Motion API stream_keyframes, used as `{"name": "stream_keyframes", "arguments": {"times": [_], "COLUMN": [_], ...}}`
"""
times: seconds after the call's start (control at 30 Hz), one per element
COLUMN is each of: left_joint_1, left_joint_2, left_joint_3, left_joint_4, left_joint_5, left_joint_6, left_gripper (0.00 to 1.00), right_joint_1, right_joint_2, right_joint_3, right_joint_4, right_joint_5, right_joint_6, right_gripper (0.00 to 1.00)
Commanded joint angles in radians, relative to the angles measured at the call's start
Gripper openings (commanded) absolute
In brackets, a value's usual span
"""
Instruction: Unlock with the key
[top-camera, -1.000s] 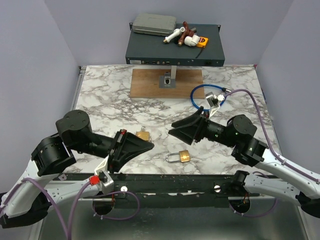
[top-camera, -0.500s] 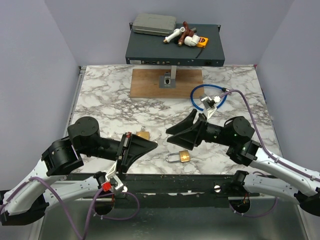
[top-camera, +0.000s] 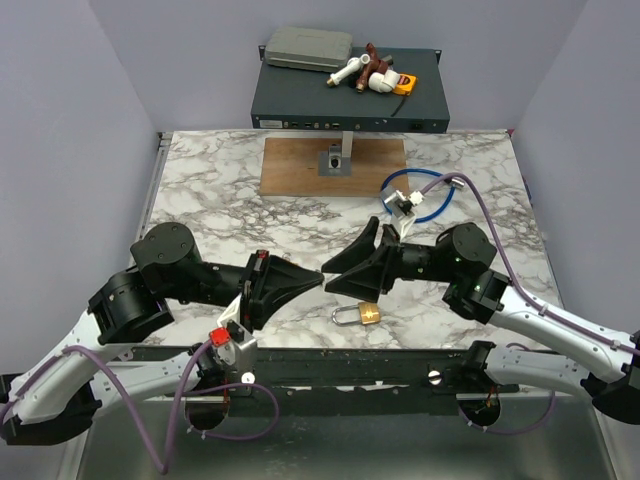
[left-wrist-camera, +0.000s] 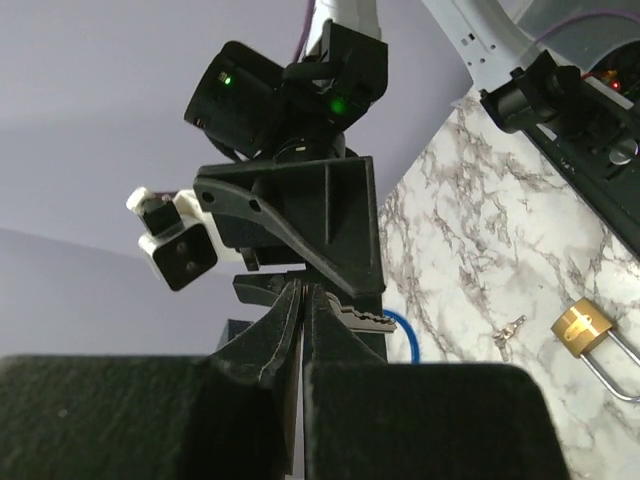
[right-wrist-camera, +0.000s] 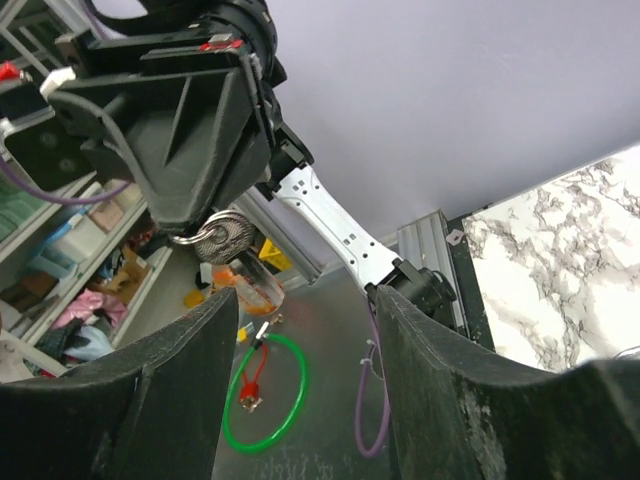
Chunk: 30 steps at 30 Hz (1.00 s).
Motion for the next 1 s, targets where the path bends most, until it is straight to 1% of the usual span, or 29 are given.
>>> {"name": "stream_keyframes", "arguments": {"times": [0.0, 0.07, 0.13, 0.33, 0.4, 0.53, 0.6, 0.67, 0.73, 0.8, 0.83, 0.87, 0.9, 0.93, 0.97], "left_joint_1": [-0.004, -0.003, -0.004, -0.004, -0.004, -0.002, -0.002, -0.002, -0.001, -0.001, 0.001, 0.001, 0.002, 0.004, 0.007], "left_joint_2": [0.027, 0.035, 0.041, 0.052, 0.051, 0.048, 0.044, 0.039, 0.036, 0.032, 0.029, 0.027, 0.025, 0.025, 0.024], "left_joint_3": [0.028, 0.029, 0.028, 0.019, 0.015, 0.006, -0.001, -0.013, -0.024, -0.031, -0.035, -0.04, -0.043, -0.047, -0.048], "left_joint_4": [0.068, 0.081, 0.087, 0.119, 0.119, 0.115, 0.115, 0.126, 0.146, 0.157, 0.166, 0.18, 0.194, 0.209, 0.216], "left_joint_5": [-0.097, -0.129, -0.148, -0.201, -0.202, -0.218, -0.231, -0.243, -0.253, -0.249, -0.248, -0.253, -0.264, -0.273, -0.281], "left_joint_6": [-0.202, -0.234, -0.245, -0.281, -0.281, -0.281, -0.278, -0.287, -0.32, -0.338, -0.356, -0.377, -0.404, -0.427, -0.452], "left_gripper": [0.0, 0.0, 0.0, 0.0, 0.0, 0.0, 0.0, 0.0, 0.16, 0.23, 0.3, 0.49, 0.62, 0.7, 0.73], "right_joint_1": [-0.001, -0.001, 0.0, -0.001, -0.001, 0.0, 0.0, -0.001, -0.001, -0.001, -0.001, -0.001, -0.001, -0.001, -0.001], "right_joint_2": [0.0, -0.001, -0.001, 0.0, -0.008, -0.036, -0.057, -0.083, -0.103, -0.119, -0.124, -0.125, -0.125, -0.125, -0.126], "right_joint_3": [0.045, 0.046, 0.048, 0.055, 0.049, 0.042, 0.039, 0.035, 0.033, 0.033, 0.033, 0.032, 0.032, 0.034, 0.035], "right_joint_4": [0.034, 0.033, 0.03, 0.018, 0.013, -0.022, -0.057, -0.091, -0.124, -0.149, -0.155, -0.16, -0.163, -0.167, -0.176], "right_joint_5": [-0.065, -0.059, -0.047, -0.025, -0.011, 0.017, 0.036, 0.055, 0.073, 0.085, 0.086, 0.084, 0.081, 0.079, 0.076], "right_joint_6": [-0.046, -0.056, -0.065, -0.082, -0.087, -0.099, -0.112, -0.122, -0.128, -0.131, -0.131, -0.131, -0.132, -0.131, -0.134], "right_gripper": [0.59, 0.57, 0.52, 0.33, 0.25, 0.11, 0.04, 0.01, 0.01, 0.01, 0.01, 0.01, 0.01, 0.01, 0.01]}}
